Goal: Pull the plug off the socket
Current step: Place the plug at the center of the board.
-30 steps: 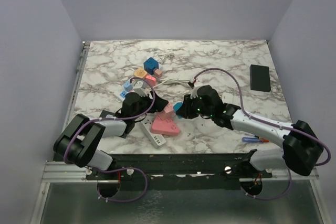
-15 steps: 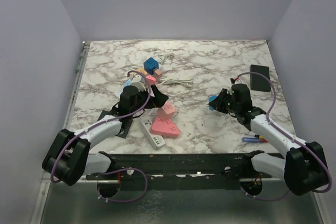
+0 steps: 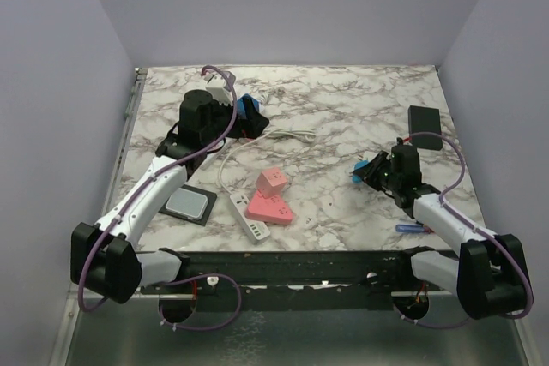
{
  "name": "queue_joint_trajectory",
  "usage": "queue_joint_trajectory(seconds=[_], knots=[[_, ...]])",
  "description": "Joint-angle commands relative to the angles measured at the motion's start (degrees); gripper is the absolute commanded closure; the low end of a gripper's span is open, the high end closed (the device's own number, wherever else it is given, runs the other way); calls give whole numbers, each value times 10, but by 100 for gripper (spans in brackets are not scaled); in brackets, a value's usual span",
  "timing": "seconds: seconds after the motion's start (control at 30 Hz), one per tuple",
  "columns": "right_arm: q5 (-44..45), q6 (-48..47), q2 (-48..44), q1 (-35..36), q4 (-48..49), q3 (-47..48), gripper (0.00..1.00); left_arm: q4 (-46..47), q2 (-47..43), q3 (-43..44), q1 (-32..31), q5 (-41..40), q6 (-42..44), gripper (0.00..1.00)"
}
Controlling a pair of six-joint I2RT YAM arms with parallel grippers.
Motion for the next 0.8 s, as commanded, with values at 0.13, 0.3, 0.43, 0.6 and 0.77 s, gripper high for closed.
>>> queue_joint_trajectory(seconds=[0.13,0.3,0.43,0.6,0.77], knots=[[52,21,17,-8,27,-5,98,-63,38,-4,11,-18,90,4],[32,30,54,-14,47,2,96,-57,24,-40,11,-28,93,4],[37,30,69,-18,38,10,95,-57,18,-40,11,-32,93,4],[37,24,96,-21,39,8,89,-57,17,-41,12,-32,93,4],[47,21,108,-22,31,12,71,-57,21,-43,12,-24,86,4]])
